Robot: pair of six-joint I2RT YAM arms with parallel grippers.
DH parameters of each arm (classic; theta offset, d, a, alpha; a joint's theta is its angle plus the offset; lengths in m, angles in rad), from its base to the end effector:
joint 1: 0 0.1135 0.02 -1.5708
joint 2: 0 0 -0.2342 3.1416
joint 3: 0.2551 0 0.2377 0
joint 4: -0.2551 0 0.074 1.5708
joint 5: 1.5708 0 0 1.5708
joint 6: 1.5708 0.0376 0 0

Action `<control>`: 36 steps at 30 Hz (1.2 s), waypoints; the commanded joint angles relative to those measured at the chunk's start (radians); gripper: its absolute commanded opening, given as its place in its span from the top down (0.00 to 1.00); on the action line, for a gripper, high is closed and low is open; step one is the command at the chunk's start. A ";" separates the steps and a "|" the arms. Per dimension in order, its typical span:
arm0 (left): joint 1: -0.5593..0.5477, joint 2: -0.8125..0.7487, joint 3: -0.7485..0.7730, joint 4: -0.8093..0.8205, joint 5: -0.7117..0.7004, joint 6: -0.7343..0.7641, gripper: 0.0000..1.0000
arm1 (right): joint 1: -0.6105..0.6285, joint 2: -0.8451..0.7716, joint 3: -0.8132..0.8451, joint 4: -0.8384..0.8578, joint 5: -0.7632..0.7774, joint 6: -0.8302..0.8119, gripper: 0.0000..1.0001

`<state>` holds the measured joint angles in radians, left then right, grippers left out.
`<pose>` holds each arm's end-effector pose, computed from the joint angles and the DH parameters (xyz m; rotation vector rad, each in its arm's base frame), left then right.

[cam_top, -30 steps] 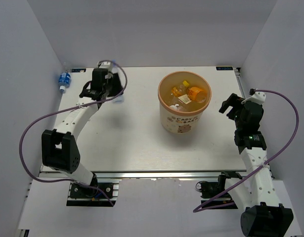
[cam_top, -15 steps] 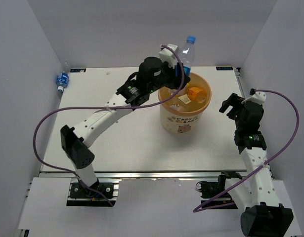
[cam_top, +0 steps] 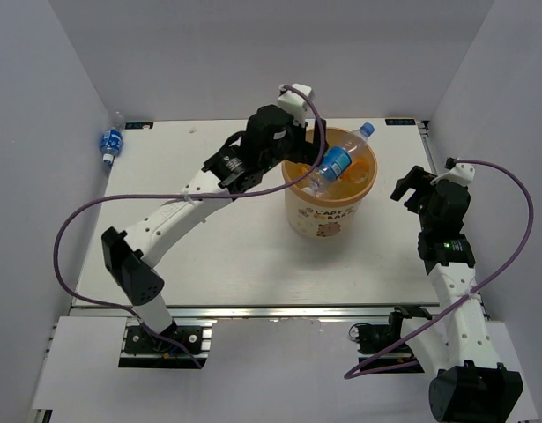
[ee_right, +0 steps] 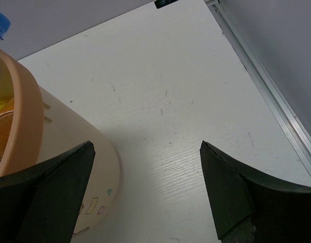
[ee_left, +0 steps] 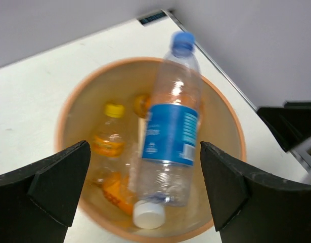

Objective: Put the plastic bottles in the bin

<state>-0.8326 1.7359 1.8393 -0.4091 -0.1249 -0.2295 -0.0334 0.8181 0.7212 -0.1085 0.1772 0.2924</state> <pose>0.2640 -0.2833 0.3944 0.4857 1.8577 -0.6087 0.2030 -0.0134 0.2992 0.4129 1.7243 0.0299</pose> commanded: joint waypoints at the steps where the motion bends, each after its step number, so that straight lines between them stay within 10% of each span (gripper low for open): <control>1: 0.070 -0.128 -0.034 -0.002 -0.212 0.015 0.02 | -0.005 -0.004 -0.006 0.038 0.010 0.008 0.11; 19: 0.890 0.143 -0.123 0.047 -0.145 0.309 0.02 | -0.005 0.041 0.014 0.013 0.093 -0.025 0.11; 36: 1.069 0.754 0.374 0.191 -0.435 0.502 0.02 | -0.005 0.125 0.064 0.020 0.166 -0.050 0.11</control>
<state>0.2226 2.4802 2.1300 -0.2871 -0.5129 0.2237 -0.0334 0.9352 0.7265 -0.1127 0.2966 0.2546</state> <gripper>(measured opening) 0.983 0.895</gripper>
